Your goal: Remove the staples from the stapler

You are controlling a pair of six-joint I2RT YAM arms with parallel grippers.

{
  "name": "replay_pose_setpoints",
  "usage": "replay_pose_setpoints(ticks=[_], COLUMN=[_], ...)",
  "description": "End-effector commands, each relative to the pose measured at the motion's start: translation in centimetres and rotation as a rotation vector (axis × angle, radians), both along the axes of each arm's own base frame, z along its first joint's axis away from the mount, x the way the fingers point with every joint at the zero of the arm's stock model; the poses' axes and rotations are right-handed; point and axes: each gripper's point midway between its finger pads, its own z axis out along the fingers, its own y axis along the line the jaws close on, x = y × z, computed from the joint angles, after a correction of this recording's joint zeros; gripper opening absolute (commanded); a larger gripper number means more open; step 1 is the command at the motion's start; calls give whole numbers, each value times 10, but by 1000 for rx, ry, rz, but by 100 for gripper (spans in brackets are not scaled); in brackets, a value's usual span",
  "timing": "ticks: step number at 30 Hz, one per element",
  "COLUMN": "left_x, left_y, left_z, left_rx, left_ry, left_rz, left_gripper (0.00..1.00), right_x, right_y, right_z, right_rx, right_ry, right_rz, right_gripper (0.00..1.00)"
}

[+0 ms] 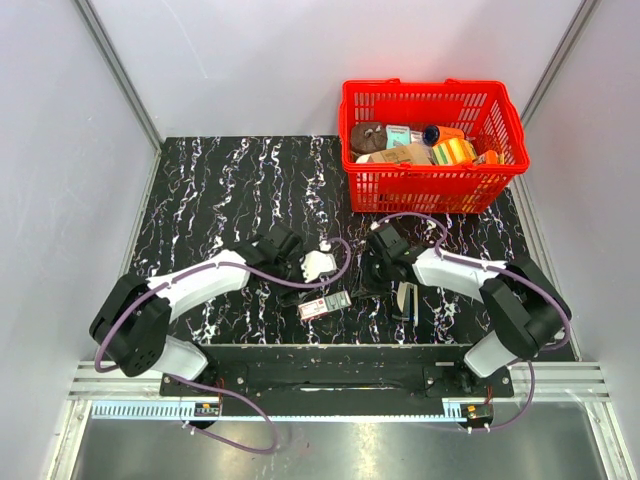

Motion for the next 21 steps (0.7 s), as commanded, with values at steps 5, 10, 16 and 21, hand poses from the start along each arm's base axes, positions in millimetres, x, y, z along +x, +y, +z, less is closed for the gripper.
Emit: replay_pose_setpoints(ticks=[5,10,16,21], left_x=[3,2,-4,-13], left_y=[-3,-3,-8,-10], left_z=[2,-3,-9,-18], left_rx=[39,55,54,80], left_ry=[-107,-114,-107,-107], left_rz=[-60,-62,-64,-96], left_gripper=[57,57,57,57], right_x=[16,13,10,7], right_y=[16,12,11,12], right_z=[1,-9,-15,-19], right_rx=[166,153,162,174], right_ry=[2,21,36,46], right_rz=[-6,-11,-21,-25], right_gripper=[31,30,30,24])
